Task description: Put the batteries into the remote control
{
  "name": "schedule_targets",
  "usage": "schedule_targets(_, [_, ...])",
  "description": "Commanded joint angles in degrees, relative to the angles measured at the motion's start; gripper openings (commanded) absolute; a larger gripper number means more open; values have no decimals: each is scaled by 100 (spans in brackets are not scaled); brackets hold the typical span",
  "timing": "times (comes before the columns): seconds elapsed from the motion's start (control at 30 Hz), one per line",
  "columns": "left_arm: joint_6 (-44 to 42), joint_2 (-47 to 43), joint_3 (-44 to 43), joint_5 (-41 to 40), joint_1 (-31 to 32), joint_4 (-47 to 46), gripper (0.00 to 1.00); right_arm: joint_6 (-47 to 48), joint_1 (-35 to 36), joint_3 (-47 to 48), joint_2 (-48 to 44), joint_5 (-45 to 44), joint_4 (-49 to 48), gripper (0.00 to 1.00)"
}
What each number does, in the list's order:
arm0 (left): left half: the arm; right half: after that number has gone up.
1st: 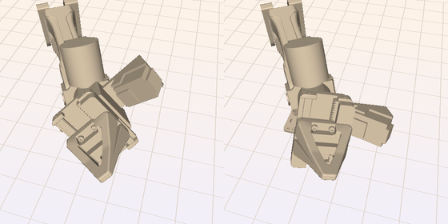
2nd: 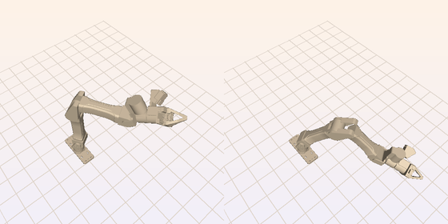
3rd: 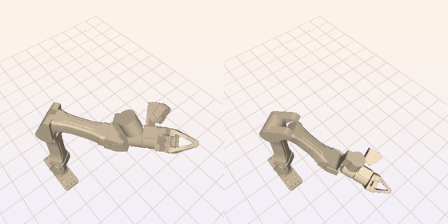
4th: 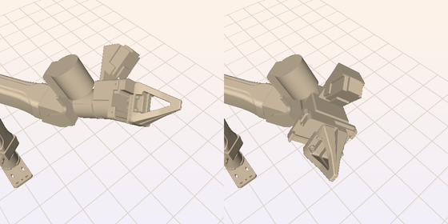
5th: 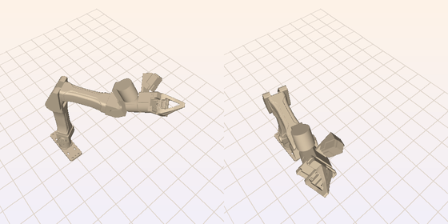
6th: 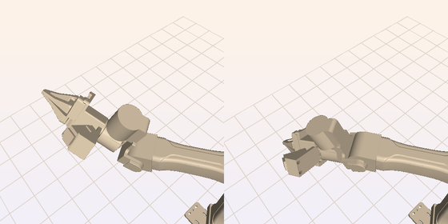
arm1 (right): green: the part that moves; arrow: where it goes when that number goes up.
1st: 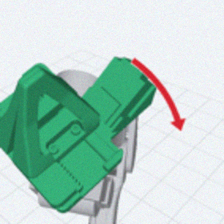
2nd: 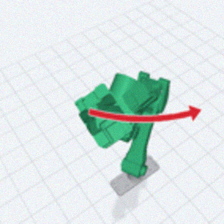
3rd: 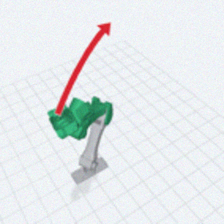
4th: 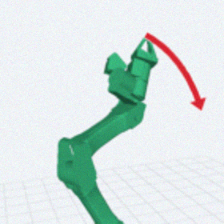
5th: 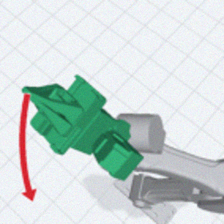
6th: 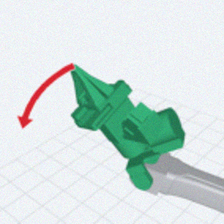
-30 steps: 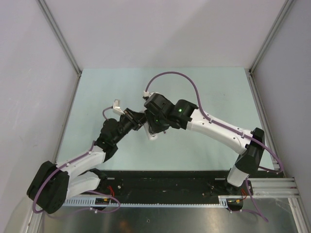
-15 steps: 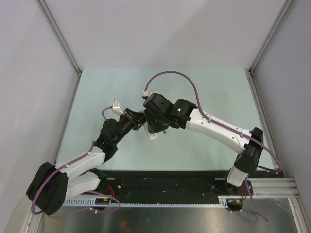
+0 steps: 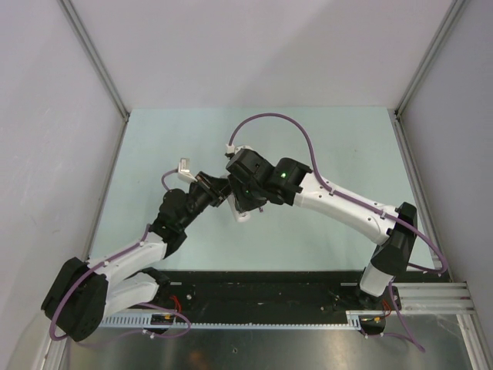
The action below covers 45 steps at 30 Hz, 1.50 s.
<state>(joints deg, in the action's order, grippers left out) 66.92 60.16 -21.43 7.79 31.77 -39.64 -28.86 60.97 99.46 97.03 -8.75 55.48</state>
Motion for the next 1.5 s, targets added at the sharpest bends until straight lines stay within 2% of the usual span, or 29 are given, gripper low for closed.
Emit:
schedule_targets(0.0, [225,-101,-107,117,66,-343,0,-49,20,223,44,-188,15,22])
schedule_targets(0.3, [234,-92,-116,108,66,-352,0,-84,11,223,17,-258,33,34])
schedule_targets(0.67, [278,-92,-116,117,75,-352,0,-155,3,232,-27,-373,50,44])
schedule_targets(0.93, [419,-13,-151,188,66,-352,0,-181,3,276,-35,-382,50,46])
schedule_targets(1.17, [463,57,-133,196,66,-343,0,-278,3,372,-53,-382,33,56])
schedule_targets(1.47, [524,40,-98,179,66,-360,0,-339,-15,425,-185,-382,-2,62])
